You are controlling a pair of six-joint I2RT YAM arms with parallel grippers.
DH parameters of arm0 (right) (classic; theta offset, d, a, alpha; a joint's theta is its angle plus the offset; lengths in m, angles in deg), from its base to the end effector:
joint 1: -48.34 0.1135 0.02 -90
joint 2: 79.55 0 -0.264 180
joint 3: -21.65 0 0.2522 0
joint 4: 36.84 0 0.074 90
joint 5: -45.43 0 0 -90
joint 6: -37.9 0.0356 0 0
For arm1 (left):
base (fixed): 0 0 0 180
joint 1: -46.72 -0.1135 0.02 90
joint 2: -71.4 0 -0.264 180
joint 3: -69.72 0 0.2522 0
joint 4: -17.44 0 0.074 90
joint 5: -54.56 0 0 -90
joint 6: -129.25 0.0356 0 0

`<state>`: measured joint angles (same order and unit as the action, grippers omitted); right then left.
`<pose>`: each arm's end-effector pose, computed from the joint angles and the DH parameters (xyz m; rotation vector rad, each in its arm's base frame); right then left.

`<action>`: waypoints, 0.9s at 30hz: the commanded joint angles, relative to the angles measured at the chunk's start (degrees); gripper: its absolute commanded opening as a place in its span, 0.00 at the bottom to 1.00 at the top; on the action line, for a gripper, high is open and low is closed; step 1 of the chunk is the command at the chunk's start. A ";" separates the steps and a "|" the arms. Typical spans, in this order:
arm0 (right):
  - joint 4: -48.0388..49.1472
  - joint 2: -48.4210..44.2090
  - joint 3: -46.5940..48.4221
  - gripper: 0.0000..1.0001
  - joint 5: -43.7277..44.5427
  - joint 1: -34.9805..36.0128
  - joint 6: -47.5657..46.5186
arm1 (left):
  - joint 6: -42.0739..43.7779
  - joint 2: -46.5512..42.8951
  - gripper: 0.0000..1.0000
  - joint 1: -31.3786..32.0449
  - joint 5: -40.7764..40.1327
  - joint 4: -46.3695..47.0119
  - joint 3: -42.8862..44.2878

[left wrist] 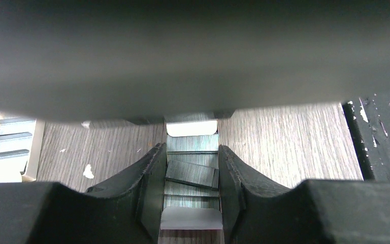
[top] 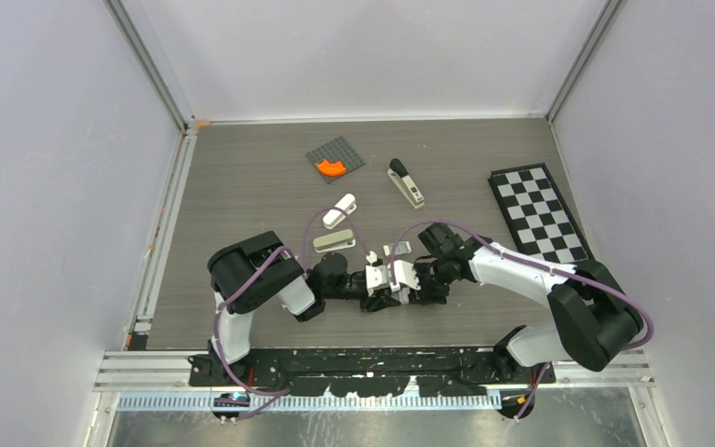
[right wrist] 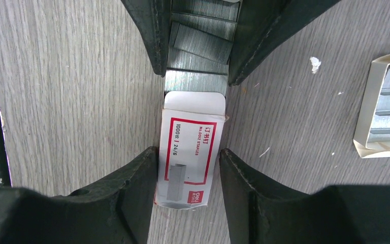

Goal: Unload the staples from the stapler
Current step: Close the staple box at the center of the board.

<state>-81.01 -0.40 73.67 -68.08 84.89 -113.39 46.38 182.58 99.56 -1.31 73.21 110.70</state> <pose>0.1755 0.1478 0.1568 -2.0981 1.7061 0.4540 0.1659 -0.2520 0.0966 1.3189 1.3961 -1.0911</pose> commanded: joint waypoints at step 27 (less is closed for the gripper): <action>5.51 0.75 -0.42 0.75 5.47 0.58 1.57 | -0.95 4.49 0.31 1.65 1.03 0.41 3.59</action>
<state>-79.22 -0.84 73.72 -66.38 84.81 -112.08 44.13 185.42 98.93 -0.24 77.50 111.80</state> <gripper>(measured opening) 0.738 0.403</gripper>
